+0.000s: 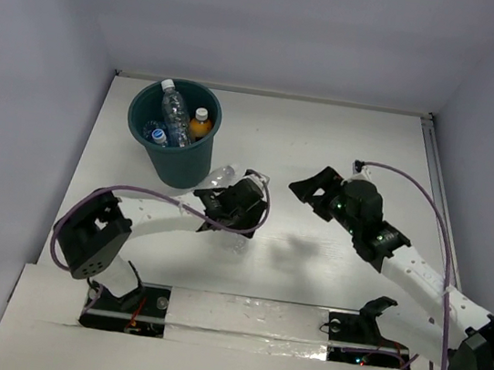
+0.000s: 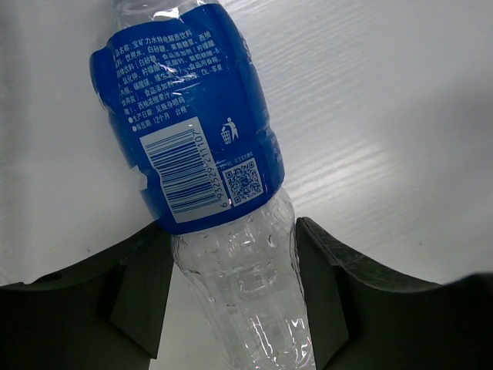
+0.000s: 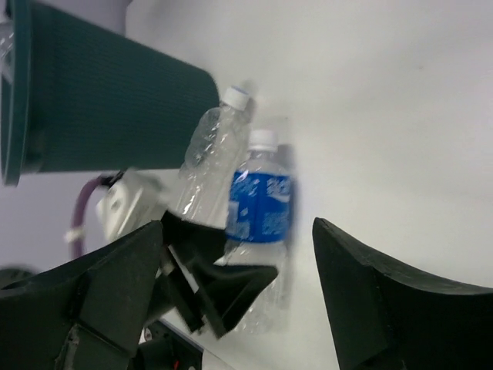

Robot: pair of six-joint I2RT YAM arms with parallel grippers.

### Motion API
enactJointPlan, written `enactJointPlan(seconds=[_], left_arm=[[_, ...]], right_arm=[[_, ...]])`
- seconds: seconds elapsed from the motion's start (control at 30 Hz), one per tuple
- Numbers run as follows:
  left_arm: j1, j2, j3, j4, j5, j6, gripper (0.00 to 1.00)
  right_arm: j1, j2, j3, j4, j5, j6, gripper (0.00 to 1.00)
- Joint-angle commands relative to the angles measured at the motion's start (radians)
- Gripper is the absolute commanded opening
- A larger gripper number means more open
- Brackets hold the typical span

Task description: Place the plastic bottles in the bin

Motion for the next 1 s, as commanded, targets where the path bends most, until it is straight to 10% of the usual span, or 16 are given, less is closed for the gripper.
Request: enactJointPlan(seconds=[0.0, 0.37, 0.53, 0.97], left_arm=[[-0.01, -0.156, -0.008, -0.016, 0.017, -0.052, 0.39], [0.051, -0.563, 0.294, -0.246, -0.093, -0.069, 0.39], [0.239, -0.531, 0.472, -0.243, -0.071, 0.07, 0.4], [0.706, -0.333, 0.56, -0.002, 0.028, 0.201, 0.41]], right_arm=[[-0.083, 0.037, 0.135, -0.048, -0.029, -0.083, 0.86], [-0.101, 0.397, 0.378, -0.009, -0.233, -0.056, 1.0], [0.086, 0.676, 0.645, -0.087, -0.188, -0.033, 1.0], [0.105, 0.972, 0.766, -0.017, -0.25, 0.096, 1.0]])
